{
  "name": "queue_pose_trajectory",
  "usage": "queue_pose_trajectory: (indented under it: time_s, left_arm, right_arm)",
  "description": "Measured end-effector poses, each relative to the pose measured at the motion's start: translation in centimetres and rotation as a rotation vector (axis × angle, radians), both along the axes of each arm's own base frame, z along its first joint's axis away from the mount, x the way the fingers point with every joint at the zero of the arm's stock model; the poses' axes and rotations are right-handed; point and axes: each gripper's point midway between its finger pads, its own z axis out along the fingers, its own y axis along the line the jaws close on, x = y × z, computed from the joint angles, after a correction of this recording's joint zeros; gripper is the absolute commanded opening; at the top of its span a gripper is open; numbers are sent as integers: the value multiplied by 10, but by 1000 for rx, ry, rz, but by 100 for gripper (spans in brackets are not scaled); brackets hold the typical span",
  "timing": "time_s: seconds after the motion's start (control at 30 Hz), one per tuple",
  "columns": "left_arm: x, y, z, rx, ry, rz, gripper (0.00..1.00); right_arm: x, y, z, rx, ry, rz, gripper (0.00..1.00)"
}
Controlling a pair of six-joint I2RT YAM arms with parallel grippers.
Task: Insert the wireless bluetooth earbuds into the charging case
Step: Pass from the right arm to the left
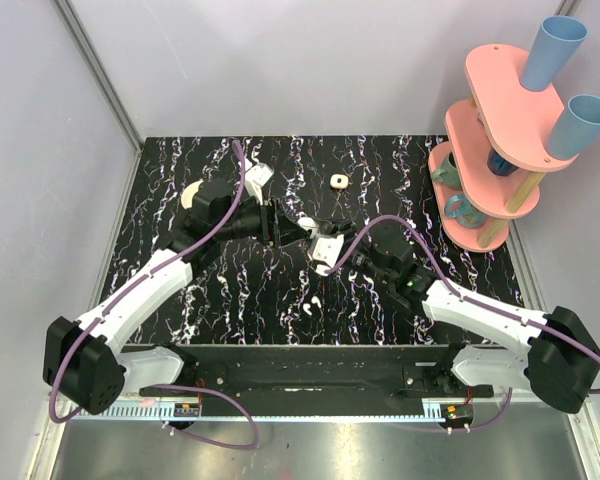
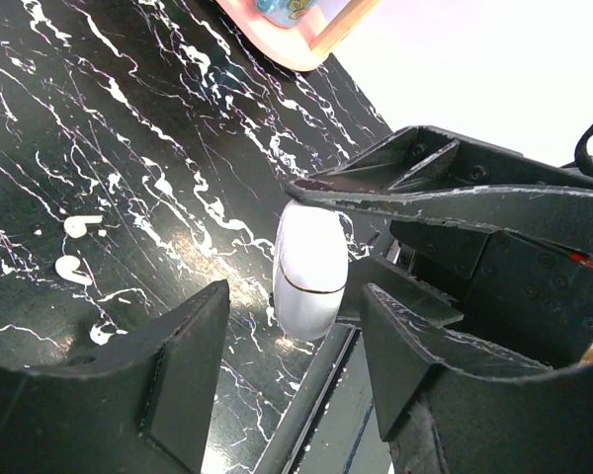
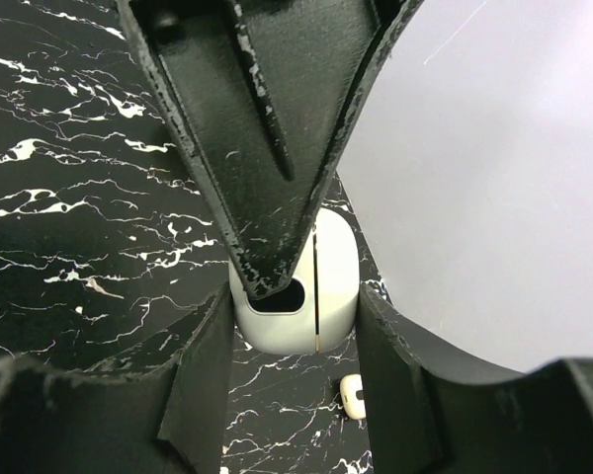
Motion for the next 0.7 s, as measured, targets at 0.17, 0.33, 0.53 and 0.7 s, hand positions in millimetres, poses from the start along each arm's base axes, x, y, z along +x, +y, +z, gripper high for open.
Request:
queue_pose_trajectory:
  time_s: [0.17,0.33,0.53,0.7]
  left_arm:
    - [0,-1,-1,-8,0,-1,58]
    - [0,-3,-7,-19,-5,3,54]
    - [0,-6,-4,-29,-28,2,54]
    - [0,-5,1,-46,-62,18,53]
  right_arm:
    - [1,0,3,13,-7,-9,0]
    - [2,1,3,14,-8,-13,0]
    - [1,1,3,18,-4,-13,0]
    - [0,2,4,22,-5,-8,0]
